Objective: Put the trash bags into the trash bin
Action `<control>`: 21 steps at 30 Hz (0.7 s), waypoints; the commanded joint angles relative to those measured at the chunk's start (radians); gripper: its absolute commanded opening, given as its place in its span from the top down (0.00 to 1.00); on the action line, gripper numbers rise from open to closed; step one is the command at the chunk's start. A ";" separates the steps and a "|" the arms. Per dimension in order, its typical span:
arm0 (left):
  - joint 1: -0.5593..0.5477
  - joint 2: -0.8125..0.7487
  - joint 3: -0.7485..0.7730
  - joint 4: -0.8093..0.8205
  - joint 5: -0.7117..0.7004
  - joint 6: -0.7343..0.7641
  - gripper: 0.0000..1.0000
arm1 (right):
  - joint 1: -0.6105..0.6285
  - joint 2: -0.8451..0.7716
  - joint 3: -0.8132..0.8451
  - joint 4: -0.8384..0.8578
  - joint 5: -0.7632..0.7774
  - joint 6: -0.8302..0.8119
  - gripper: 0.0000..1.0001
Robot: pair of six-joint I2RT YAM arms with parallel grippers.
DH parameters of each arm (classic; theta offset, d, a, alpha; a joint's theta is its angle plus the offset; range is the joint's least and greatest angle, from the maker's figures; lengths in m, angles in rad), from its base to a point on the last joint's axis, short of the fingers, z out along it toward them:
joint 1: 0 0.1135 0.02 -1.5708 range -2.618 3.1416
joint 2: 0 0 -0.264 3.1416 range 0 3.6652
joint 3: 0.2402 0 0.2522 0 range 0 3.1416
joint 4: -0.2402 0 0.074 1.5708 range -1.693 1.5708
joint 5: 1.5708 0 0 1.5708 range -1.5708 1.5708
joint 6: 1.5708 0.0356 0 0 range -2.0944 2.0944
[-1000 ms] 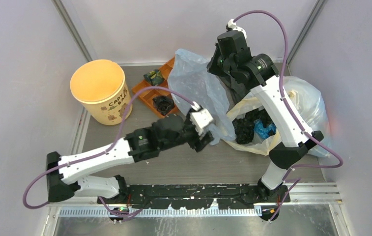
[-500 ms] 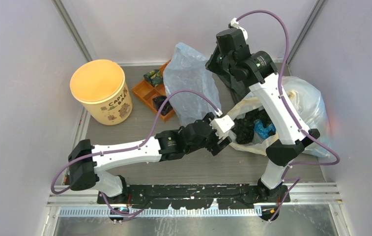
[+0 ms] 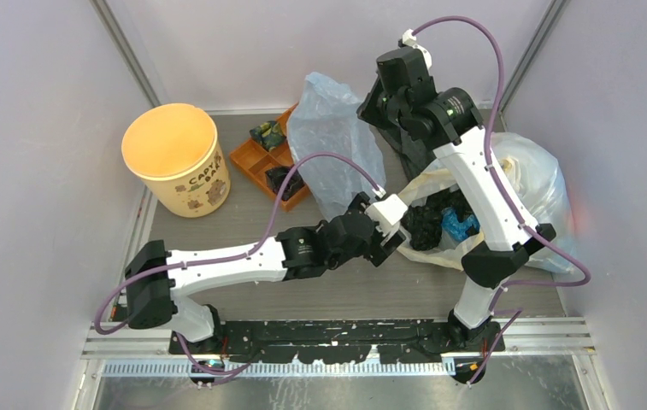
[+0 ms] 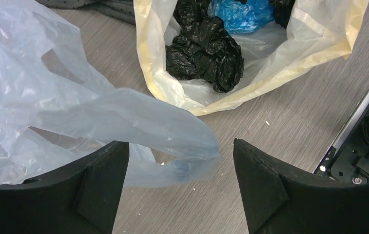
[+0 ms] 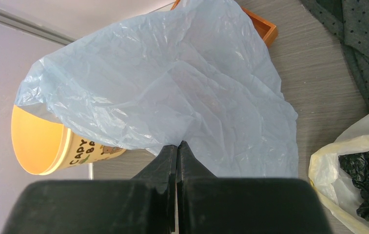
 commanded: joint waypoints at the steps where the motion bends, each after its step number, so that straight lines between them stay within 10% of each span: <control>1: -0.004 0.033 0.061 0.007 -0.039 -0.033 0.20 | -0.003 -0.003 0.038 0.004 0.011 0.019 0.99; 21: -0.004 0.120 0.076 0.082 -0.217 -0.048 0.36 | -0.003 0.017 0.074 -0.011 0.011 0.006 0.99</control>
